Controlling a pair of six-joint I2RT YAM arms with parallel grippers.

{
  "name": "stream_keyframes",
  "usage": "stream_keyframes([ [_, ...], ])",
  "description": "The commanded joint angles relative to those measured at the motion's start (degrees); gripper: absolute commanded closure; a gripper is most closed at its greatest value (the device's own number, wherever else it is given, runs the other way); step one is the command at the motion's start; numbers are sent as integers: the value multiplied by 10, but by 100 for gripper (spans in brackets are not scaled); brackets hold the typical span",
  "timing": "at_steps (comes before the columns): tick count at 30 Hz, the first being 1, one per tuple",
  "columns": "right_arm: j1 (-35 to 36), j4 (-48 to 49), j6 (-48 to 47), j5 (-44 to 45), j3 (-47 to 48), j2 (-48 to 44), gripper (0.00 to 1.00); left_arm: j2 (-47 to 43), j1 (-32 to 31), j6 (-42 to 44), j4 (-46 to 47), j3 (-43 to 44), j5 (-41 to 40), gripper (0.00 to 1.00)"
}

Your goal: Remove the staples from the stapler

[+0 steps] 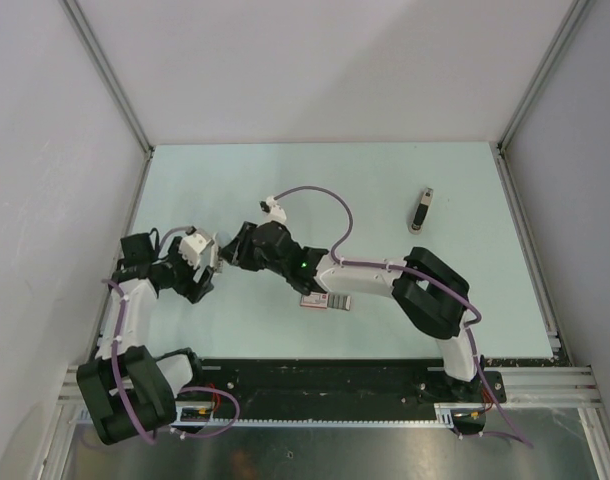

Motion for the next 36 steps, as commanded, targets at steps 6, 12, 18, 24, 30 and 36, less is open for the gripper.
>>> stream_keyframes([
  [6,9,57,32,-26,-10,-43,100,11,5,25,6,22,60,23],
  [12,13,62,45,-46,-22,-41,100,18,5,28,6,30,64,47],
  [18,15,81,57,-72,-33,-39,100,19,5,38,5,20,62,58],
  [24,12,96,45,-143,-45,-29,100,9,5,63,5,17,41,73],
  [30,7,110,-24,-241,-54,-12,100,-25,5,136,6,-3,-14,77],
  [36,8,84,-97,-260,-58,-16,100,-49,4,191,6,-16,-51,81],
])
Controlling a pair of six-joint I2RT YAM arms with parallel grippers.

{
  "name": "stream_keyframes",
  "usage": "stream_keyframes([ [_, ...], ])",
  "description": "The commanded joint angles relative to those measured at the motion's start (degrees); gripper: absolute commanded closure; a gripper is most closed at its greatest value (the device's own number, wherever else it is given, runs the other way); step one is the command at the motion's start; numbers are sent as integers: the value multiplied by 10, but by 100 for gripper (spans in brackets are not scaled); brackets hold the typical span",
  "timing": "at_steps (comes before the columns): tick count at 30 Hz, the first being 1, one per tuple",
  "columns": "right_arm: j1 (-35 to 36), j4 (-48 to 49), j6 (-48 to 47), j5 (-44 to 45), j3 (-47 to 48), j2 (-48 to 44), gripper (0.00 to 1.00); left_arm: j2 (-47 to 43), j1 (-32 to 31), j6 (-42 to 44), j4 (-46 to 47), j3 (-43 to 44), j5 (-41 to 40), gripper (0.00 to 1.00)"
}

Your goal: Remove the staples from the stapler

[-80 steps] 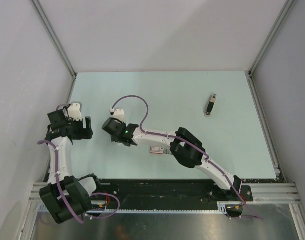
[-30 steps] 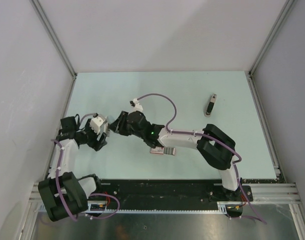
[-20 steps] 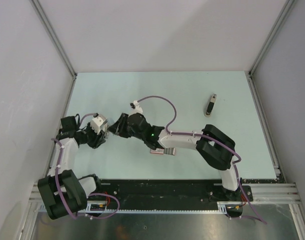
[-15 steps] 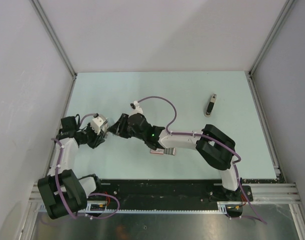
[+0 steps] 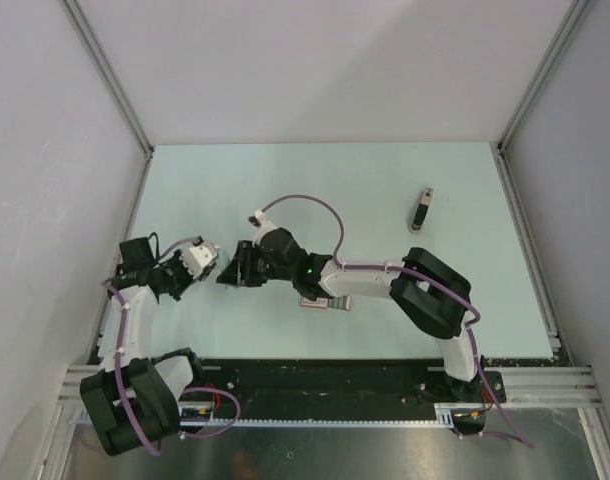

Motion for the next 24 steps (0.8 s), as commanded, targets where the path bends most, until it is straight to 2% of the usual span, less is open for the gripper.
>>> stream_keyframes([
  [1,12,15,-64,-72,1,-10,100,-23,1,74,19,-7,-16,81],
  [14,24,-35,-173,-47,-16,-46,100,-98,-1,172,83,-50,-50,83],
  [19,31,-12,-188,-28,-20,-45,100,-159,-10,204,119,-92,-49,82],
  [24,33,35,-175,-13,-20,-35,100,-180,-37,178,125,-101,-61,81],
])
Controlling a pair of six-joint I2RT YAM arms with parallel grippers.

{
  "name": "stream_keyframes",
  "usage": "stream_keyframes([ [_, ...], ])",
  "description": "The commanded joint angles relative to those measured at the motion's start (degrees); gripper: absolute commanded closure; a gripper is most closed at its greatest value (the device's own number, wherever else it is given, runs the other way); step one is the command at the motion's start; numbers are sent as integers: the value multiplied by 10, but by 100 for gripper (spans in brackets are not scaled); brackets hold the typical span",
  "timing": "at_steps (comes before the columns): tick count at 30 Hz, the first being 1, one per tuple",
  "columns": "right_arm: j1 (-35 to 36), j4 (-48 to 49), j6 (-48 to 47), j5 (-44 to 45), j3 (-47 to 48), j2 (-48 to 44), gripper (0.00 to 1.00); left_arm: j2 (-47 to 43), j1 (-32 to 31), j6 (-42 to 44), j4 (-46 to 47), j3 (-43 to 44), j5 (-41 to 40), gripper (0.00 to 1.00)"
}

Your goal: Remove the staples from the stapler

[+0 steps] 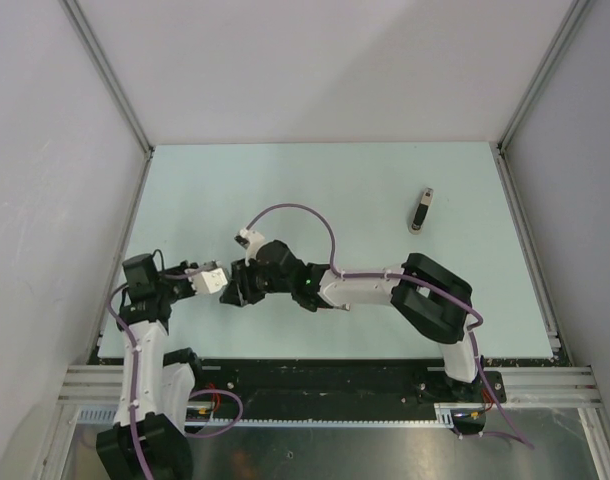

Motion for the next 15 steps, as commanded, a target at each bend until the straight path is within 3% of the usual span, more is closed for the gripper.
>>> stream_keyframes([
  [1,5,70,1,21,2,-22,100,-12,-27,-1,37,0,2,80],
  [5,3,92,11,58,2,-24,100,14,-47,-87,10,27,6,66],
  [9,-4,97,16,97,3,-32,100,72,-55,-159,-108,96,71,47],
  [15,-15,63,10,122,4,-42,100,93,-56,-216,-231,162,183,38],
])
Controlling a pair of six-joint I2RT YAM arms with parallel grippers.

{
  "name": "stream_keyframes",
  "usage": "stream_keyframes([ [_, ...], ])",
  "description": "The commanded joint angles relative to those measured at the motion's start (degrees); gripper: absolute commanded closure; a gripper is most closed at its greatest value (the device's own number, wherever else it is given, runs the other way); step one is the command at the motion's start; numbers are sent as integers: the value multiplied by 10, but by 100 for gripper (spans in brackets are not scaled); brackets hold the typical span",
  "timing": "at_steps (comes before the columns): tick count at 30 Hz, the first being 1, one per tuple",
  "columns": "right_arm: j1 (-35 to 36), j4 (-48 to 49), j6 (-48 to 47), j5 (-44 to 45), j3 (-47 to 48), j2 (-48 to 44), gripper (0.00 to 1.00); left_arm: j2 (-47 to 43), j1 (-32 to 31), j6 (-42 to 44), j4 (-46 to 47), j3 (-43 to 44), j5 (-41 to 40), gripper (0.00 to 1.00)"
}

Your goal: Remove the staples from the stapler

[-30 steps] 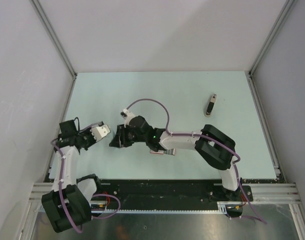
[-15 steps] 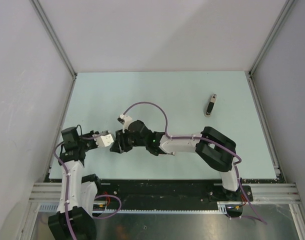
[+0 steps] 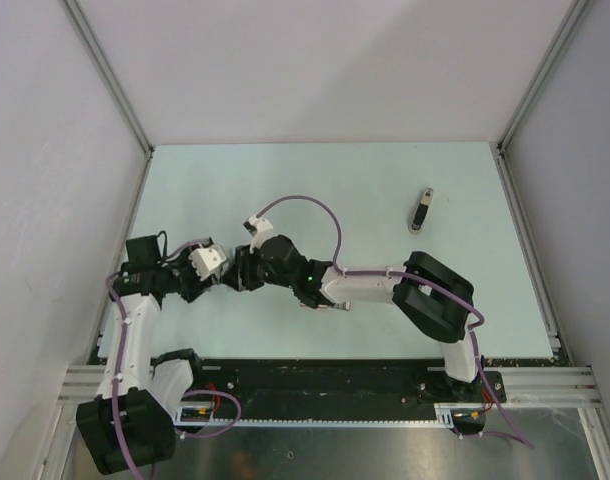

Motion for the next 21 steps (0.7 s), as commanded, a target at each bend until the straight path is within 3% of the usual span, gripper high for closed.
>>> stream_keyframes([
  [1,-6,1,-6,30,7,-40,100,-7,-4,-56,-125,61,127,38],
  [8,-6,-61,-31,67,9,-49,100,4,-7,9,-324,139,226,35],
  [13,-9,-165,-62,83,54,-33,100,36,17,-32,-334,198,247,35],
  [21,7,-421,-111,122,222,65,100,92,170,-89,-300,280,311,24],
])
